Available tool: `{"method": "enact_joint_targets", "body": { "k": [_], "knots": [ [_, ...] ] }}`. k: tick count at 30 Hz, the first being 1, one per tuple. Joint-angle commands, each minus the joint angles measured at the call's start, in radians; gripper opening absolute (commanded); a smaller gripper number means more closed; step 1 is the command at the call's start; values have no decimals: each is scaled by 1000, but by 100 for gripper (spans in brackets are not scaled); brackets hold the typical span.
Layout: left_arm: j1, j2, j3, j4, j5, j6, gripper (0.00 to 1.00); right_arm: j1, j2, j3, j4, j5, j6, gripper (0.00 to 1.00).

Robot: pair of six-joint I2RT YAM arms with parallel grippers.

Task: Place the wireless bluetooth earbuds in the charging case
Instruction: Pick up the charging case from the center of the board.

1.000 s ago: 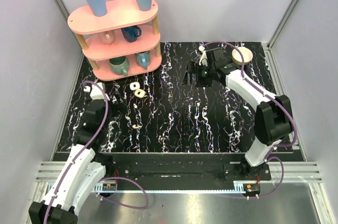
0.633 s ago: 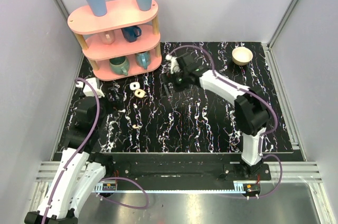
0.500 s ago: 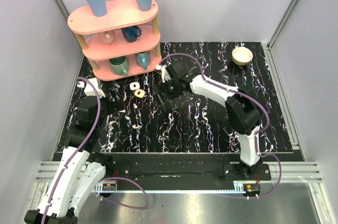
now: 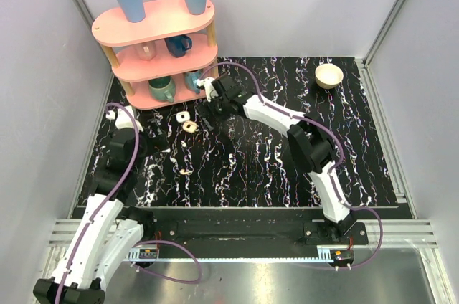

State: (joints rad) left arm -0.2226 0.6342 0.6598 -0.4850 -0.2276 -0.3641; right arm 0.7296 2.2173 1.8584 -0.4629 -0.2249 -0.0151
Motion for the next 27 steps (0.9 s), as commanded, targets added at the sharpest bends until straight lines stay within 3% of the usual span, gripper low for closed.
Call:
{"method": "enact_joint_targets", "body": {
  "k": [1,10,20,27],
  "knots": [
    [-1,-42,14,9,-91,-21,99,47,77,60,76,70,-115,96],
    [-1,-33,18,10,-79,-16,99,51,165,125,185,-60,-246,98],
    [-1,-33,15,10,-88,-16,99,60,205,101,240,-70,-417,99],
    [-1,-42,15,11,-98,-18,99,63,216,79,335,-76,-421,99]
  ]
}}
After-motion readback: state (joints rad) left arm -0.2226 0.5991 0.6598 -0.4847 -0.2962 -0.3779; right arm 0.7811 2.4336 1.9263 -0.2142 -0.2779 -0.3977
